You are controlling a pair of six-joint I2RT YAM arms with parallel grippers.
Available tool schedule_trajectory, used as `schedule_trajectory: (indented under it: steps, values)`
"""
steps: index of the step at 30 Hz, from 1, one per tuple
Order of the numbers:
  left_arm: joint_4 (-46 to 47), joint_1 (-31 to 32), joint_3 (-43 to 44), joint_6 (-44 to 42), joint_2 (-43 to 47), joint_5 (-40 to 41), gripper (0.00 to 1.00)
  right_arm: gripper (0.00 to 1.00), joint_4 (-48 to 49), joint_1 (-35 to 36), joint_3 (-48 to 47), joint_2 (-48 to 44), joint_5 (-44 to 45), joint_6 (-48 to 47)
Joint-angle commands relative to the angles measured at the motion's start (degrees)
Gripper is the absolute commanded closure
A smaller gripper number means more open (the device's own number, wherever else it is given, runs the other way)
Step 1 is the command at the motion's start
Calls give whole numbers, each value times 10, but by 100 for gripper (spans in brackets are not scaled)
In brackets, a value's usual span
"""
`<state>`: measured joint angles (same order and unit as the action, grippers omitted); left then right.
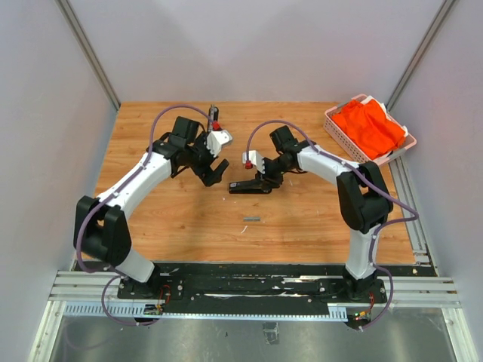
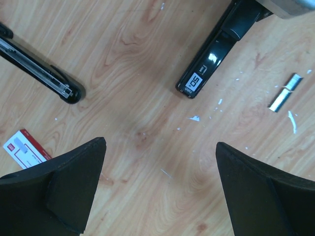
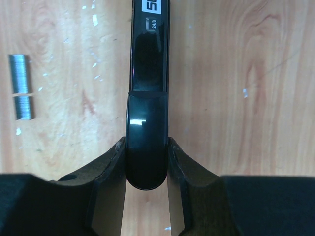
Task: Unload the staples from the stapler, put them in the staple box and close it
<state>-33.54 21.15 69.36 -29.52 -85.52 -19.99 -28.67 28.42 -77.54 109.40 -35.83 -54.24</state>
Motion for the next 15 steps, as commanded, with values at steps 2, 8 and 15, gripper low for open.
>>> schedule_trajectory:
  steps: [2, 8, 15]
  values:
    - [7, 1, 51, -28, -60, -10, 2, 72, -27, -13, -76, 38, 4, -22]
    - [21, 1, 62, -22, -84, -81, 2, 60, -39, -17, -110, 66, 2, -25]
    - [21, 2, 72, -31, -95, -115, 2, 48, -34, -22, -95, 29, -8, -1]
